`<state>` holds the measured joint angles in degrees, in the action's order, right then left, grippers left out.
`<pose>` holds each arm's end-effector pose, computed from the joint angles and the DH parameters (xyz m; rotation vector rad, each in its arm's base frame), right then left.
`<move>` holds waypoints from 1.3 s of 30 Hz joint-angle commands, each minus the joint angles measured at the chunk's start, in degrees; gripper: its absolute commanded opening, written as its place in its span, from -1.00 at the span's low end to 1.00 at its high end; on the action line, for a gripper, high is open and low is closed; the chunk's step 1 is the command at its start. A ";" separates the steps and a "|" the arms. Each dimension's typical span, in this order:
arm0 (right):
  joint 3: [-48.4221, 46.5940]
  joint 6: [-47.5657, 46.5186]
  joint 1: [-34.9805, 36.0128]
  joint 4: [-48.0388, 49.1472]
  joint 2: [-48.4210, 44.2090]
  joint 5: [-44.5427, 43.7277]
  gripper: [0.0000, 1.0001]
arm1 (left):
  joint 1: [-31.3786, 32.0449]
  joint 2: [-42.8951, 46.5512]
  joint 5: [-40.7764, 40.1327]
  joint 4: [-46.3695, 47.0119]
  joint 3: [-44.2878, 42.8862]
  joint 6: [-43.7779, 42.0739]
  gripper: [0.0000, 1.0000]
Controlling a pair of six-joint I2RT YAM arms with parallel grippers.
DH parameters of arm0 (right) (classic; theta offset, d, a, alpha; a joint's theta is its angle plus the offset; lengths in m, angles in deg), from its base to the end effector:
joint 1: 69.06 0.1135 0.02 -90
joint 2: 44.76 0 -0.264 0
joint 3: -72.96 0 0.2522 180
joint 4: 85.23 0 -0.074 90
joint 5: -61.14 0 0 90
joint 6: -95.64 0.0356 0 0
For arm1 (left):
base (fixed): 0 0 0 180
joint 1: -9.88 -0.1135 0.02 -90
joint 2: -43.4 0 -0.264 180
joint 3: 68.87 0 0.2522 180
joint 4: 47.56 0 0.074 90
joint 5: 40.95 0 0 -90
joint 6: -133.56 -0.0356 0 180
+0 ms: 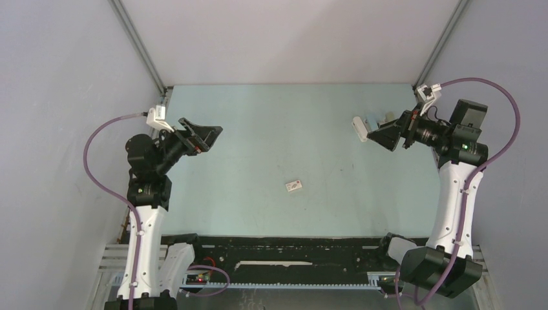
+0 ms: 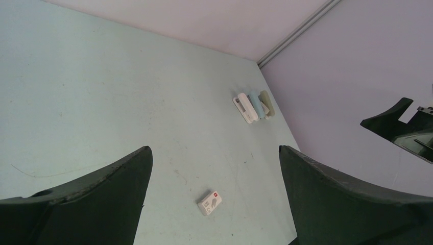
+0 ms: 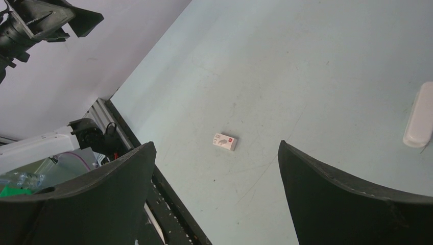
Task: Unload the staples from the stapler
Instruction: Reset both arms
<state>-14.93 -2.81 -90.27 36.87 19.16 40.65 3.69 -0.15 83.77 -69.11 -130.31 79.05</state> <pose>0.2042 -0.0435 0.4048 -0.4487 1.8133 0.9365 0.1729 -0.0016 0.3663 -0.1331 1.6927 -0.8794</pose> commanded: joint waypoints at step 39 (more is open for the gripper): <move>-0.69 7.24 0.95 6.14 -2.60 -11.96 0.99 | -0.52 4.78 -5.30 -4.16 -3.69 -6.74 1.00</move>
<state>-14.93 1.23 -88.41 40.35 17.69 31.08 3.69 3.46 78.94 -73.62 -130.42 73.91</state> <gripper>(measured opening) 0.993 0.996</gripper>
